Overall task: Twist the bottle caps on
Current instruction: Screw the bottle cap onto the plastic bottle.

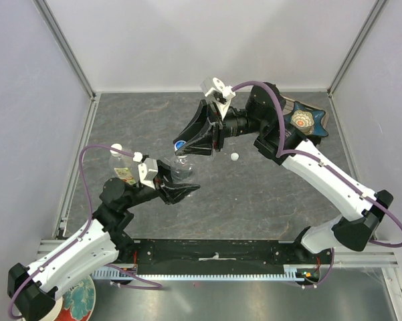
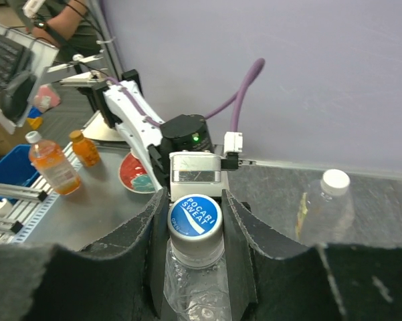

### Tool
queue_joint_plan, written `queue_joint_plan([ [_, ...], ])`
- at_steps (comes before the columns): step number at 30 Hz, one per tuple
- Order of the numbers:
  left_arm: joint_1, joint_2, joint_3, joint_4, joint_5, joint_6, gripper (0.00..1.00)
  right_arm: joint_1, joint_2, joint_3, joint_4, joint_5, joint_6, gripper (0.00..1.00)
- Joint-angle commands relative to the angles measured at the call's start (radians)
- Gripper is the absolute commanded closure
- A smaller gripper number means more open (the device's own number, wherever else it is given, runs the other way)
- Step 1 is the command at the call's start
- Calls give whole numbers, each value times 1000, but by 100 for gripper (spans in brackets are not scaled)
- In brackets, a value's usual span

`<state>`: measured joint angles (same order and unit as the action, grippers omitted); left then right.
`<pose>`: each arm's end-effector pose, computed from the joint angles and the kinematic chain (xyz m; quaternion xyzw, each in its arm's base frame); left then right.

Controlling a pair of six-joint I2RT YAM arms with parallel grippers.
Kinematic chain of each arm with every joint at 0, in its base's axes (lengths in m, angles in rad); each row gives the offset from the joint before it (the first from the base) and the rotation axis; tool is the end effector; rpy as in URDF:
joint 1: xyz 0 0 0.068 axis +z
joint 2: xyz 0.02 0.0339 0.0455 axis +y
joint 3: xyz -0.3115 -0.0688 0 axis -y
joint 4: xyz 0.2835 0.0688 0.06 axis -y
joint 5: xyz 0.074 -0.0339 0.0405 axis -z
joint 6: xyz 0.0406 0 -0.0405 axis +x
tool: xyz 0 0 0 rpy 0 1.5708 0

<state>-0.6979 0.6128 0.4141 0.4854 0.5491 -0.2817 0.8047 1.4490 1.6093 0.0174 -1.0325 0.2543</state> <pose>0.1083 -0.1185 0.3262 0.3315 0.5191 -0.5059 0.6039 0.2146 0.2733 0.5439 -0.5160 0.4341 0.6103 0.4158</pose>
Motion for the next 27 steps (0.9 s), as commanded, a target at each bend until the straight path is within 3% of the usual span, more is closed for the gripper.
queue_joint_plan([
  [1,6,-12,48,96,-153,-1,98,10,-2,-11,-220,78,-105,95],
  [5,8,-13,46,99,-184,19,98,10,-22,-32,-260,172,-122,100],
  [13,9,-12,49,113,-231,49,98,16,-58,-97,-255,307,-87,100],
  [27,12,-13,28,127,-290,122,98,163,-121,-199,-157,773,-12,100],
])
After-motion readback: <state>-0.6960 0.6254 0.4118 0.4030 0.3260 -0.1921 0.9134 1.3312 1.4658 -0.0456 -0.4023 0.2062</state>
